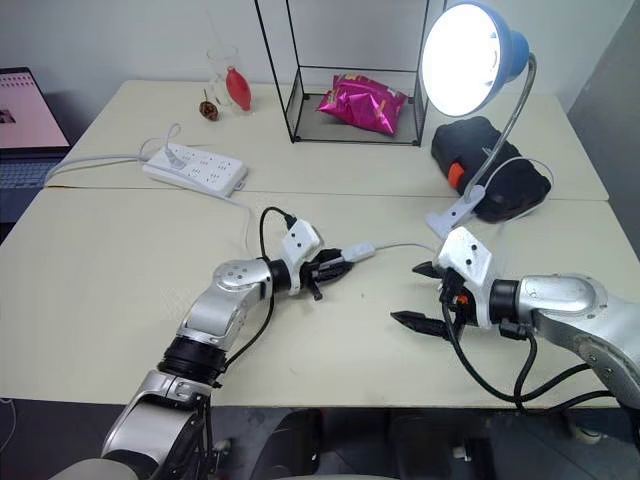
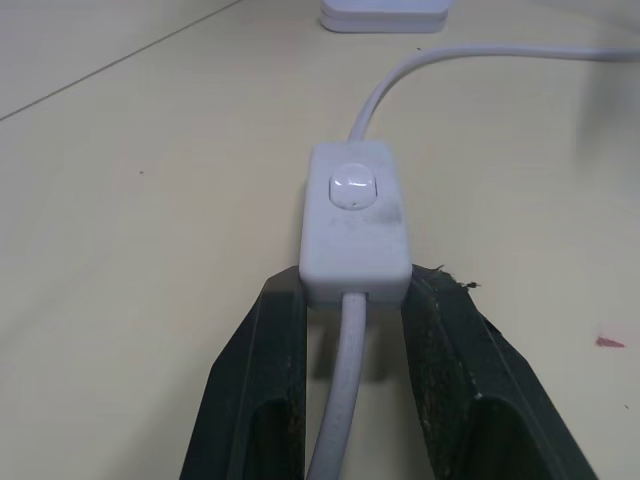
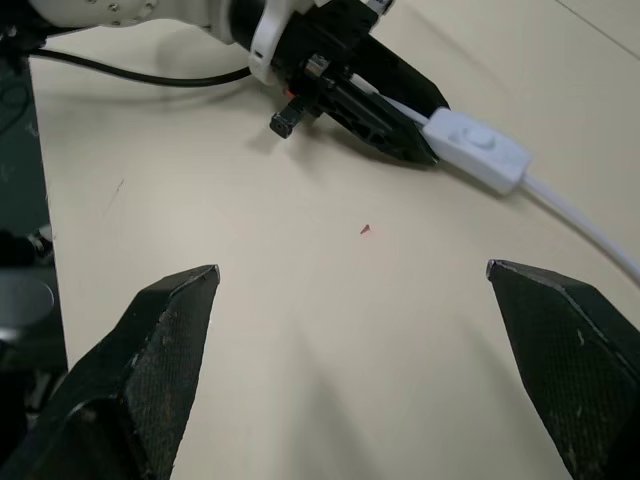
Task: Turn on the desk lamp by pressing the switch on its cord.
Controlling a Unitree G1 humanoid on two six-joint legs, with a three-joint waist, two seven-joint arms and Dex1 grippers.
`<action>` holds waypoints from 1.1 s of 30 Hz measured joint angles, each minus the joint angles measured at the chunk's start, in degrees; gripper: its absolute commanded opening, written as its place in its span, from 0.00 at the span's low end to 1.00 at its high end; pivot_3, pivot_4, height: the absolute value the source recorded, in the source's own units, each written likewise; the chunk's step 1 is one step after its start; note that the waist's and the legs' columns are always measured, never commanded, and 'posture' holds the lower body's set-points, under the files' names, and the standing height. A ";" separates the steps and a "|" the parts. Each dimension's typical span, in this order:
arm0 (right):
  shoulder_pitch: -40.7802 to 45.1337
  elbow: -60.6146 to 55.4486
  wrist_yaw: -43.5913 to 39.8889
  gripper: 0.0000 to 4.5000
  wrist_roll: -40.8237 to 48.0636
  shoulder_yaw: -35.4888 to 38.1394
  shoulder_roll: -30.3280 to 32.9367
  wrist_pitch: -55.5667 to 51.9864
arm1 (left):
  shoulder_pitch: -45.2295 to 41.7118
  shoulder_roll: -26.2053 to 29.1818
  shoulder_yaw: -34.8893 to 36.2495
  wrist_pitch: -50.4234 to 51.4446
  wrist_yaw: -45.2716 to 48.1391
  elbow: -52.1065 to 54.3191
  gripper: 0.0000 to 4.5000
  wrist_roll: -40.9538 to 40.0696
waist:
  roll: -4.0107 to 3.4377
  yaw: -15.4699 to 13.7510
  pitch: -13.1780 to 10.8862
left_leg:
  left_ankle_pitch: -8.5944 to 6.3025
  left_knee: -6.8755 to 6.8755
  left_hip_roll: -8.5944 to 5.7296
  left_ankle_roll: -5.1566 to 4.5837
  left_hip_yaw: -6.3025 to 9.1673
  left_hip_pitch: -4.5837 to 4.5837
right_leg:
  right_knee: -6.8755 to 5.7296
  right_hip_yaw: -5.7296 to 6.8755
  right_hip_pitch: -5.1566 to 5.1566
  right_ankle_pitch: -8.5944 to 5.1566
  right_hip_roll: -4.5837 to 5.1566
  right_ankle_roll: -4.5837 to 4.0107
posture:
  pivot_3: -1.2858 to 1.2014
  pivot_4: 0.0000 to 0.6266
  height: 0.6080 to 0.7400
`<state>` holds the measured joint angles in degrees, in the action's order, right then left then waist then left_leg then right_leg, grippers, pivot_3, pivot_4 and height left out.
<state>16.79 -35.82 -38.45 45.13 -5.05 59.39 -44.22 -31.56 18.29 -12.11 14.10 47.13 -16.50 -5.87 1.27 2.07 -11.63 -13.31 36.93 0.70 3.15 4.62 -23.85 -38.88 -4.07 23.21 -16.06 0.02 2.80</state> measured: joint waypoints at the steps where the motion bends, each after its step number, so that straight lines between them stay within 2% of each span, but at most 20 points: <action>1: 0.22 0.08 -0.75 1.00 -0.90 -0.22 -0.33 0.43 | 0.04 0.02 -0.02 -0.20 0.02 0.00 0.23 0.19 | 0.00 -0.07 0.00 | 0.00 0.01 0.00 0.00 0.00 0.00 | 0.00 0.00 0.00 0.01 0.00 0.02 | 0.52 0.24 1.00; 3: 0.96 0.52 -1.99 1.00 -2.32 -0.55 -1.93 1.44 | 0.37 0.15 -0.36 -1.08 0.05 0.01 0.23 0.79 | 0.00 -0.14 0.00 | 0.00 0.03 -0.01 0.00 0.00 0.01 | -0.02 -0.01 -0.01 0.03 0.01 0.03 | 0.52 0.24 1.00; 5: 1.72 1.04 -3.08 1.00 -3.60 -0.68 -2.50 1.88 | 1.05 0.42 -1.04 -1.82 0.00 0.01 0.38 1.54 | 0.00 -0.21 0.00 | 0.00 0.04 -0.01 0.00 0.00 0.01 | -0.03 -0.01 -0.01 0.04 0.01 0.02 | 0.52 0.24 1.00; 8: 2.26 2.28 -4.50 1.00 -5.70 -0.69 -3.47 2.65 | 1.52 0.74 -1.01 -2.38 0.02 0.44 0.50 1.70 | 0.01 -0.30 0.01 | 0.00 0.03 -0.01 0.00 0.01 0.01 | -0.03 0.00 -0.02 0.12 0.02 -0.13 | 0.52 0.24 1.00; 18: 3.89 4.83 -7.65 1.00 -10.08 -0.73 -6.26 4.00 | 4.49 3.04 -0.70 -2.66 0.96 5.03 0.98 1.29 | 0.00 -0.28 0.01 | 0.00 0.03 -0.01 0.00 0.02 0.01 | -0.06 0.01 -0.01 0.20 0.04 -0.26 | 0.52 0.24 1.00; 26: 3.89 8.93 -9.26 1.00 -14.87 -0.56 -7.54 8.68 | 6.77 8.63 7.88 3.20 -0.21 18.53 0.99 -3.82 | 0.00 -0.09 0.01 | 0.00 0.05 0.03 0.00 0.01 0.05 | -0.11 0.01 -0.01 0.20 0.03 -0.25 | 0.52 0.24 1.00; 30: 2.62 12.50 -11.15 1.00 -17.18 1.16 -7.98 13.75 | 9.55 15.06 14.87 9.67 -0.55 26.99 0.99 -7.09 | -0.01 -0.22 0.01 | 0.00 0.03 0.04 0.01 0.02 0.05 | -0.09 0.03 -0.01 0.20 0.03 -0.25 | 0.52 0.24 1.00; 33: 2.30 15.34 -12.80 1.00 -17.44 3.50 -8.02 16.16 | 15.38 20.35 19.40 12.23 -0.05 31.87 0.99 -8.52 | -0.01 -0.12 0.01 | 0.00 0.03 0.02 0.01 -0.03 0.06 | -0.09 -0.01 -0.01 0.20 0.10 -0.26 | 0.52 0.24 1.00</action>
<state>19.09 -20.48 -51.25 27.69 -1.55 51.37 -28.06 -16.17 38.64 7.29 26.32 47.08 15.36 -14.39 1.26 1.94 -11.62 -13.31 36.96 0.72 3.16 4.59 -23.79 -38.97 -4.08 23.20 -15.86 0.12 2.54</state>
